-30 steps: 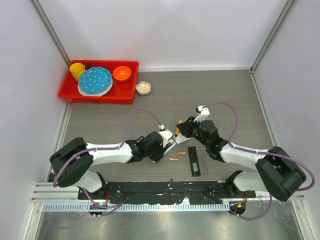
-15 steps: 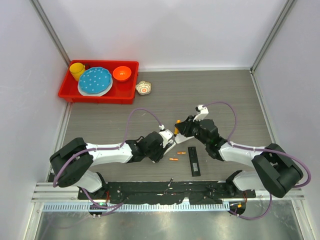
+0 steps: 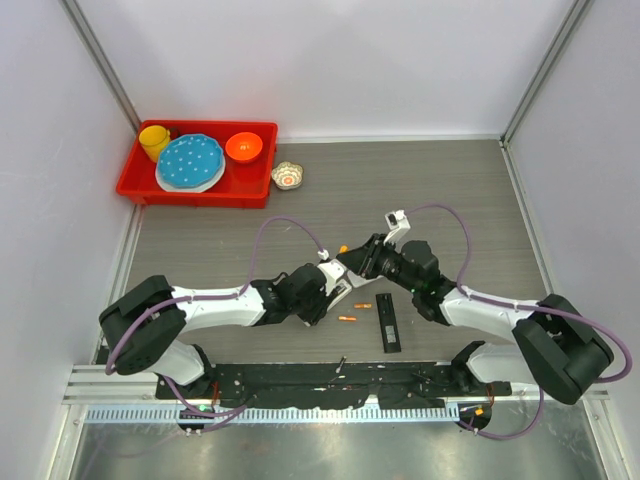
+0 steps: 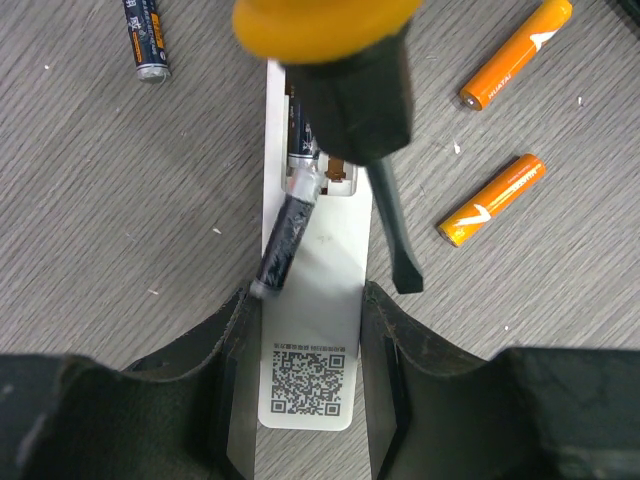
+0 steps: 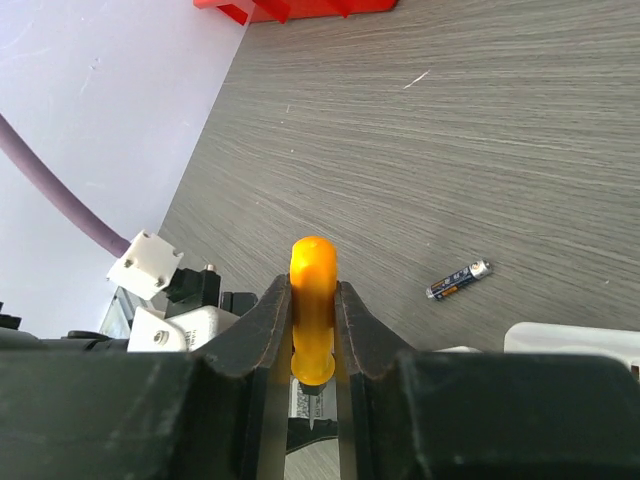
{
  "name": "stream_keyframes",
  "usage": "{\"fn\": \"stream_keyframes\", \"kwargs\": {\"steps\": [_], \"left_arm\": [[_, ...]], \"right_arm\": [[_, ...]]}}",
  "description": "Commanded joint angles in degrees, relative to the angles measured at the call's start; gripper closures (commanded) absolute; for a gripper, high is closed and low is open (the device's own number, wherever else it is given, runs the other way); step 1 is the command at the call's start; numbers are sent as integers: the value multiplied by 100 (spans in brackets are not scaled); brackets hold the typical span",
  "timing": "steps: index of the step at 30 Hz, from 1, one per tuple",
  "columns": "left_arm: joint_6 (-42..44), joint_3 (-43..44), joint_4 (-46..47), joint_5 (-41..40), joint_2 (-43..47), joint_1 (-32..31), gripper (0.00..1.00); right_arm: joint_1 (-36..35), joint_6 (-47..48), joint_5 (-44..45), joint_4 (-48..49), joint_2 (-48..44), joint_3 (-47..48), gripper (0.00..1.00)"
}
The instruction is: Unload the batteries from the remote control
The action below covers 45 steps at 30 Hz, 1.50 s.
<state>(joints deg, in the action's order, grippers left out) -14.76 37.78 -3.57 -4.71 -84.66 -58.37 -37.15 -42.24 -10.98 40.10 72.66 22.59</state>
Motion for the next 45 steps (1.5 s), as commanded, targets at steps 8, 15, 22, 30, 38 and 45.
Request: {"fn": "stream_keyframes", "kwargs": {"steps": [8, 15, 22, 30, 38, 45], "left_arm": [[-158, -157, -117, 286, -6, -25, 100], [-150, -166, -108, 295, -6, -25, 100], [-141, -148, -135, 260, 2, -34, 100], [-167, -358, -4, 163, 379, -25, 100], [-316, -728, 199, -389, 1057, -25, 100], [-361, -676, 173, -504, 935, -25, 100]], "right_arm": [[6, 163, 253, -493, -437, 149, 99], [6, 356, 1079, -1074, -560, 281, 99], [23, 392, 1546, -1329, -727, 307, 99], [443, 726, 916, -1655, -903, 527, 99], [963, 313, -61, -1188, -456, 667, 99], [955, 515, -185, -1223, -148, 852, 99]]}}
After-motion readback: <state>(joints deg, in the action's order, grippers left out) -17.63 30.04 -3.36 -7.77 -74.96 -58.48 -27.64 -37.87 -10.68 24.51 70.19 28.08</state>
